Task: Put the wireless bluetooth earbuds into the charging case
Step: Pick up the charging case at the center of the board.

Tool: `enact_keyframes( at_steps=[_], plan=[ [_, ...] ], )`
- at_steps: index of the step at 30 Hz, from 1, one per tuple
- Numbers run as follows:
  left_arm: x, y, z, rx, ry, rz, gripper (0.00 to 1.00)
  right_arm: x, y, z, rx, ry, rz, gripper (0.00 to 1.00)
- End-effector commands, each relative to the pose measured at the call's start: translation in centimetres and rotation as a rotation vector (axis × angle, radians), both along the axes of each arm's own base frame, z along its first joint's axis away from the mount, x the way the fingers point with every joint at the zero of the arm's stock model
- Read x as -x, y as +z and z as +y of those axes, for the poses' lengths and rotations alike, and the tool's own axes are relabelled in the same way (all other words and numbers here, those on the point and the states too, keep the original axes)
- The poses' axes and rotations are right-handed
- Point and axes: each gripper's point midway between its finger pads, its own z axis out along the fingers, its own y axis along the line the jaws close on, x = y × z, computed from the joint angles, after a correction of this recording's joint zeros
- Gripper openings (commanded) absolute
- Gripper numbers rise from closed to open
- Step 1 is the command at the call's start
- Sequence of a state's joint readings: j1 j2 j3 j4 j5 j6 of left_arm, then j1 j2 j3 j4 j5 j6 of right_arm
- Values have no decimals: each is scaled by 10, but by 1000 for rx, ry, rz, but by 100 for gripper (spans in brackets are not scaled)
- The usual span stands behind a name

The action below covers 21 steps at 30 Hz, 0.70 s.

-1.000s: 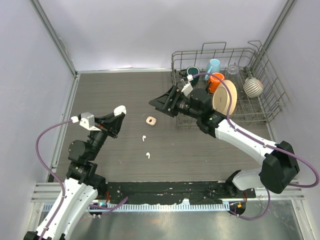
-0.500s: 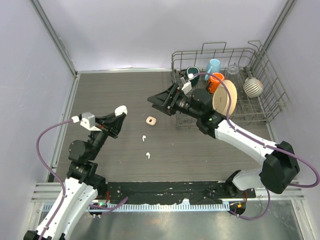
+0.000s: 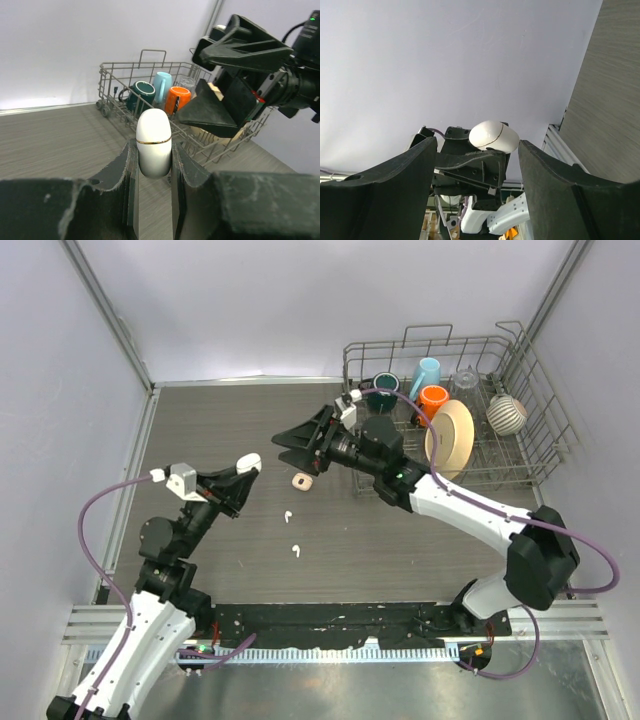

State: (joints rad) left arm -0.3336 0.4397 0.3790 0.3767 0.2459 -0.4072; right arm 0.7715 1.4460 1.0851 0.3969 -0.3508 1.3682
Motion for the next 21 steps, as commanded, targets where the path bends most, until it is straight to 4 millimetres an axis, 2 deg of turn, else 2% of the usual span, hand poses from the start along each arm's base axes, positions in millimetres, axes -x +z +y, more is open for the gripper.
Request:
enact_keyframes(
  at_steps=[1,2,12,21],
  plan=[
    [7,28,-7,-13,-48,-108,3,8,23,16,-79,92,27,72],
    [5,26,-8,-20,-51,-102,3,9,17,20,-79,119,53,71],
    [-1,28,-12,-70,-54,-158,3,14,12,38,-122,192,124,71],
    [-7,24,-15,-81,-57,-148,3,21,16,45,-157,259,153,70]
  ],
)
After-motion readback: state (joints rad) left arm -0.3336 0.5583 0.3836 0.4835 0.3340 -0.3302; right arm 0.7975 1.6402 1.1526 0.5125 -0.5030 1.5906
